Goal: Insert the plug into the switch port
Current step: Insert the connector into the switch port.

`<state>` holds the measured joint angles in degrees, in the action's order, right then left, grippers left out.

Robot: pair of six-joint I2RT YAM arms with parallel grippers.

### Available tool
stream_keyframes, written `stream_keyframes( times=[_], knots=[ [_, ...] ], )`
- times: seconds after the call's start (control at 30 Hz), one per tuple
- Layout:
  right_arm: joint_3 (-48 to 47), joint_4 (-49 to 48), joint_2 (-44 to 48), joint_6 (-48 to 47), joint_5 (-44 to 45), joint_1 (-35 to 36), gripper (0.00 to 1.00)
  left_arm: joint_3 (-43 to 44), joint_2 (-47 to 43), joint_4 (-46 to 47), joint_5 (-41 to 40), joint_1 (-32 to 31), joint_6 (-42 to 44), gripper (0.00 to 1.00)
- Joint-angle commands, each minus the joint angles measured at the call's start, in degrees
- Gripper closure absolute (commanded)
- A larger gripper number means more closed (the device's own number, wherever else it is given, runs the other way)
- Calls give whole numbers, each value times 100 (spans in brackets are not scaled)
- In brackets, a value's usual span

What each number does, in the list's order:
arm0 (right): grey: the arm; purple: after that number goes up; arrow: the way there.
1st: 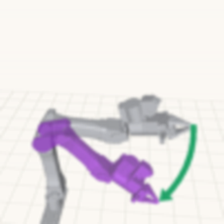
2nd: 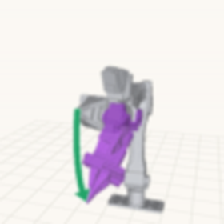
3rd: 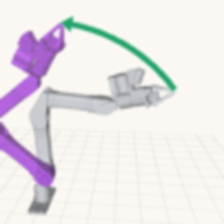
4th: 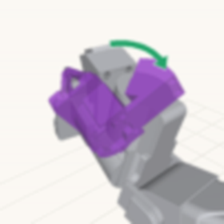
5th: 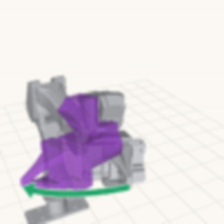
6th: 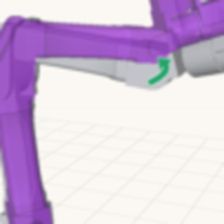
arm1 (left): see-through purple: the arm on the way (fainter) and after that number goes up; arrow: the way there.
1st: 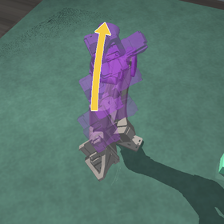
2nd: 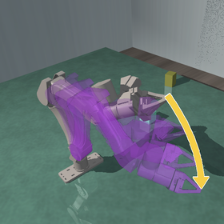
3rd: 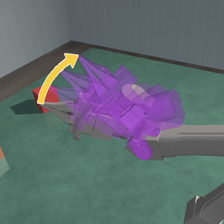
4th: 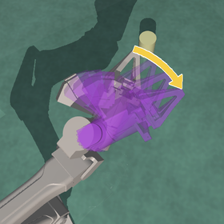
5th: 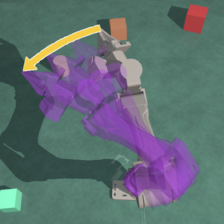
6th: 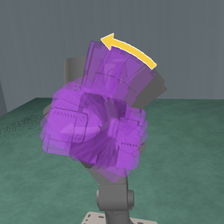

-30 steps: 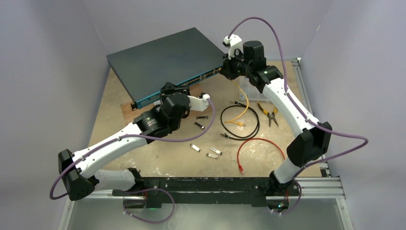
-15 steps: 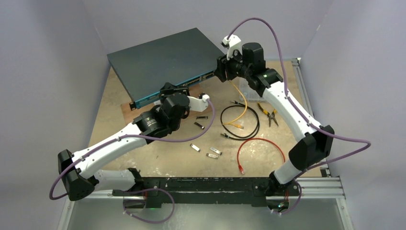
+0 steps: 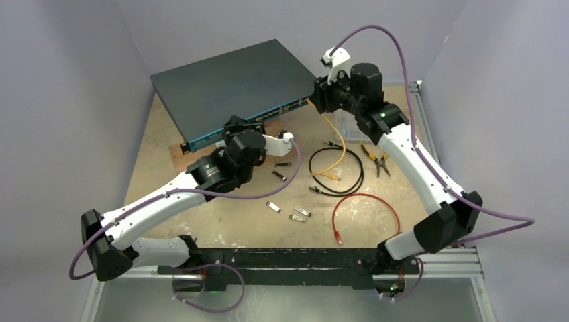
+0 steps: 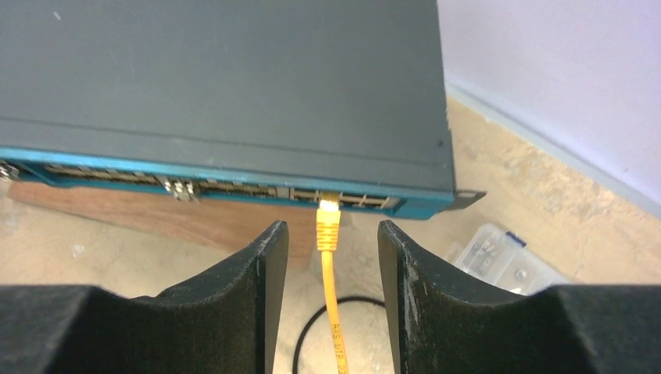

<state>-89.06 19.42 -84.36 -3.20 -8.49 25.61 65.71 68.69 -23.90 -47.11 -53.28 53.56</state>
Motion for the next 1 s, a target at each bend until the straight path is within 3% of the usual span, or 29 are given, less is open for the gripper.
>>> stream_keyframes(
  times=[0.0, 0.33, 0.67, 0.83, 0.97],
  knots=[
    [194, 115, 6, -52, -15, 6, 52, 12, -155, -483, -106, -16, -503, 100],
    [237, 151, -193, -128, 36, -2, 55, 21, -162, -492, -114, -16, -512, 100],
    [197, 143, -404, -163, -86, -3, 66, 21, -180, -492, -120, -16, -514, 100],
    [83, 119, -515, -177, -170, -3, 88, 12, -180, -509, -105, -16, -519, 100],
    [-217, 170, -706, -198, -271, -3, 99, 4, -210, -517, -92, -16, -513, 100]
  ],
)
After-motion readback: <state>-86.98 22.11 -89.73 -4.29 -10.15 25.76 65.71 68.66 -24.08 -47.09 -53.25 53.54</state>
